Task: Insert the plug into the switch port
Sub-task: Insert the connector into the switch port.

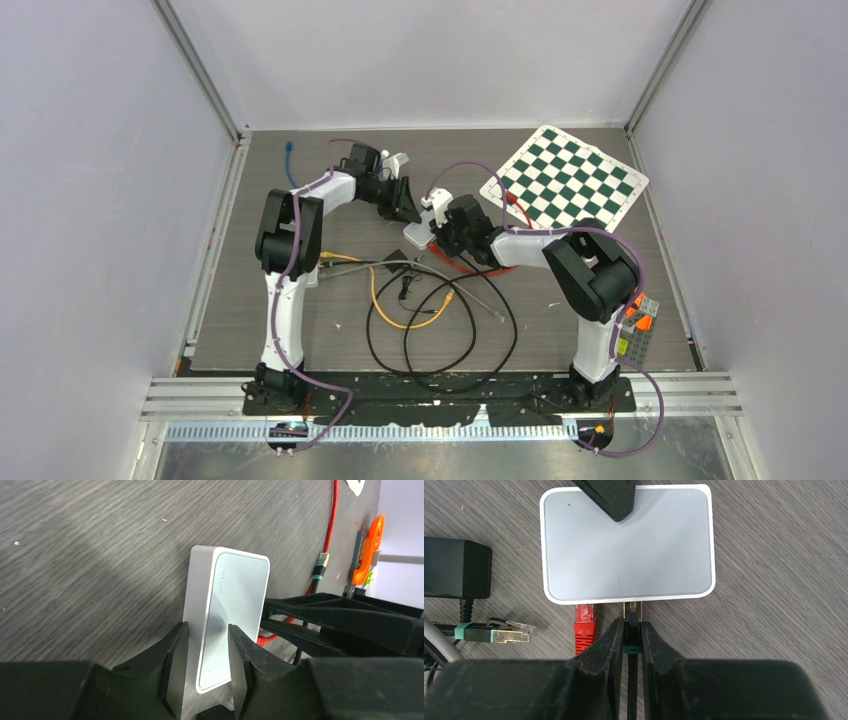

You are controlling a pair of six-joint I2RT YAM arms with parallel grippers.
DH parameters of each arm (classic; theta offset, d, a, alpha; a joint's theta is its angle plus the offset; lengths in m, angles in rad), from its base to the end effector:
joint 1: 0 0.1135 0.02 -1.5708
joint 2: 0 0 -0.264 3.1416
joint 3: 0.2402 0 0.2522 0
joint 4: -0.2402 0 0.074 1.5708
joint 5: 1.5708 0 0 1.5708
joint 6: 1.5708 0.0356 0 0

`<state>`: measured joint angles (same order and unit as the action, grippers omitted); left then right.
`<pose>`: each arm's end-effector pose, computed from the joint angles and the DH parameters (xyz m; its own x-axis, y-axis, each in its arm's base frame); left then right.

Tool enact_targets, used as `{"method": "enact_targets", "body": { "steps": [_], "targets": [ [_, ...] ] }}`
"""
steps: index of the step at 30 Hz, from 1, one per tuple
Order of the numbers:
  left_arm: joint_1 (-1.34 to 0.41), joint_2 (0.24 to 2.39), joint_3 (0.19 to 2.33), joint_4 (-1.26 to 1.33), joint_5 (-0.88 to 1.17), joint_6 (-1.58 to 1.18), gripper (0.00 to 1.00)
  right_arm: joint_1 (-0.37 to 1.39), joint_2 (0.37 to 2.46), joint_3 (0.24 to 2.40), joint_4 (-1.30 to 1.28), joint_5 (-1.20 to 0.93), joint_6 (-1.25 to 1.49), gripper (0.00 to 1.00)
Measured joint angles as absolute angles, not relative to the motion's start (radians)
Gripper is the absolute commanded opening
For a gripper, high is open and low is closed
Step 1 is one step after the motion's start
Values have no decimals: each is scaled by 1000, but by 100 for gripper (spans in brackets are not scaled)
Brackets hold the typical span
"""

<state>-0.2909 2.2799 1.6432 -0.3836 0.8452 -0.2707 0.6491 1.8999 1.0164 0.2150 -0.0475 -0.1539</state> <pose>0.4480 -0.1619 0.1333 -0.9379 0.0956 -0.3336 0.3263 0.5698 -0.7543 0.3121 0.2390 0.1441 -0.3908 -0.4887 -0.7800 -0.7017 0.7066 -0.0912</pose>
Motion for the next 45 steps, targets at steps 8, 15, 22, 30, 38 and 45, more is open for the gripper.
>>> {"method": "enact_targets", "body": {
  "steps": [8,15,22,30,38,45],
  "targets": [
    [-300,2280,1666,-443,831,-177,36,660,1895,1009,216,-25,-153,5],
    [-299,2281,1706,-502,808,-205,41,667,1891,1009,207,-15,-153,18],
    [-272,2280,1735,-496,835,-364,42,685,1871,995,192,-9,-155,44],
    [-252,2277,1728,-486,818,-413,43,667,1779,914,170,-9,-159,45],
    [-260,2267,1672,-488,805,-404,42,652,1774,891,160,-23,-159,33],
    [-292,2267,1637,-471,799,-382,37,653,1791,892,188,-57,-162,6]
  ]
}}
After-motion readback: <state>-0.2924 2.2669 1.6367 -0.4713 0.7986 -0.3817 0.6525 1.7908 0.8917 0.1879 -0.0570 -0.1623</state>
